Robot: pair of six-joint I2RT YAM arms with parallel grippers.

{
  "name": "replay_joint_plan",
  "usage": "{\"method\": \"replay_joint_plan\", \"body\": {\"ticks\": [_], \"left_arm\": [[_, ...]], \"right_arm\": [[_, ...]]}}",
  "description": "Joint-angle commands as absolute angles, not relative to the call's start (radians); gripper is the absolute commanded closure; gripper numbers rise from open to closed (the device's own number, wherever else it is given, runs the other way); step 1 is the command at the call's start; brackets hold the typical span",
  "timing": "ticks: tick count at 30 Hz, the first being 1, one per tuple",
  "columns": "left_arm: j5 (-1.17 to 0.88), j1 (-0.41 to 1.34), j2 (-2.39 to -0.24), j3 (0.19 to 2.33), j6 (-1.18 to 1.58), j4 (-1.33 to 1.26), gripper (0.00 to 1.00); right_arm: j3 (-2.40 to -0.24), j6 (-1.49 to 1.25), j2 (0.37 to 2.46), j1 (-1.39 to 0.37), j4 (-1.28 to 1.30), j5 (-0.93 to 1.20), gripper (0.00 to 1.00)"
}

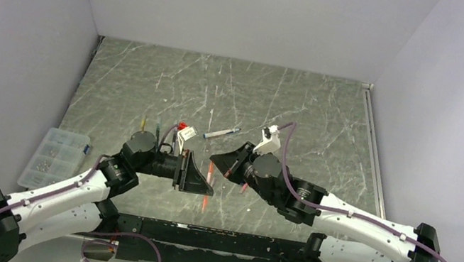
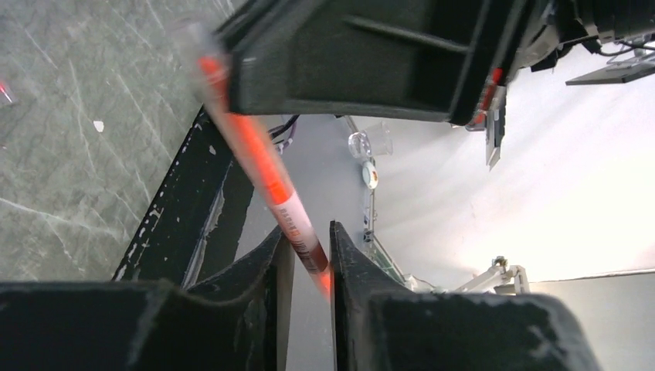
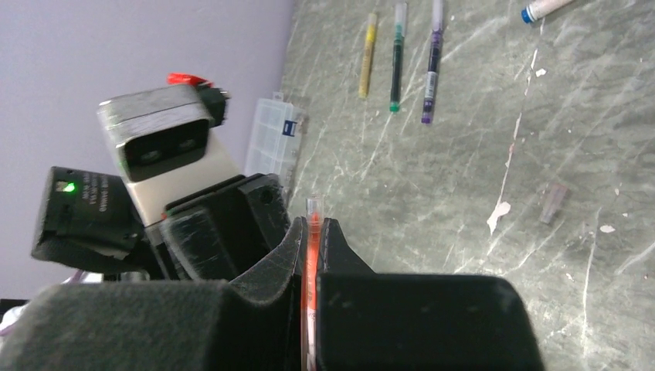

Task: Insert the pens into the pen caps
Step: Press the pen cap onto the pen.

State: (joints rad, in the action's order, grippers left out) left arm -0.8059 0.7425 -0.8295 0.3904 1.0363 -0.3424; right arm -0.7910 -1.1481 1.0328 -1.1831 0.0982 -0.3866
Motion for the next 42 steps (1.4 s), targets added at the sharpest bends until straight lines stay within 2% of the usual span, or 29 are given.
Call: {"method": "replay_joint_plan", "body": {"ticks": [1,3,4,23,31,39,42], "left_arm": [[-0.843,0.741,-0.838,0.4,1.032,-0.42,0.84],[-0.83,0.741,-0.834,0.405,1.022,-0.402,0.97],[-0.821,0.74,-0.829,0.408,1.016,-0.39,1.0],[-0.785,0.741,-0.806,0.543,0.825,-0.129,1.0],[-0.776,0.741,-0.801,0.576,0.764,-0.055,1.0],[-0.767,0.741,-0.774,0.589,0.693,-0.018,1.0],[-0.768,0.74,-0.769,0.589,0.671,-0.015,1.0]], "right_arm": [[-0.781,-1.12,0.997,-1.18,0.013,-0.426,1.0],[-0.763,-1.114,0.977,-1.18,0.005,-0.429,1.0],[-0.756,-1.112,0.969,-1.18,0.004,-0.429,1.0],[-0.612,-0.962,0.926,-1.194,-0.21,-0.196,1.0],[-0.647,-0.882,0.931,-1.21,-0.162,-0.181,1.0],[-0.662,-0.86,0.909,-1.216,-0.158,-0.179,0.72],[-0.682,-0.852,0.904,-1.218,-0.149,-0.179,0.67]]}}
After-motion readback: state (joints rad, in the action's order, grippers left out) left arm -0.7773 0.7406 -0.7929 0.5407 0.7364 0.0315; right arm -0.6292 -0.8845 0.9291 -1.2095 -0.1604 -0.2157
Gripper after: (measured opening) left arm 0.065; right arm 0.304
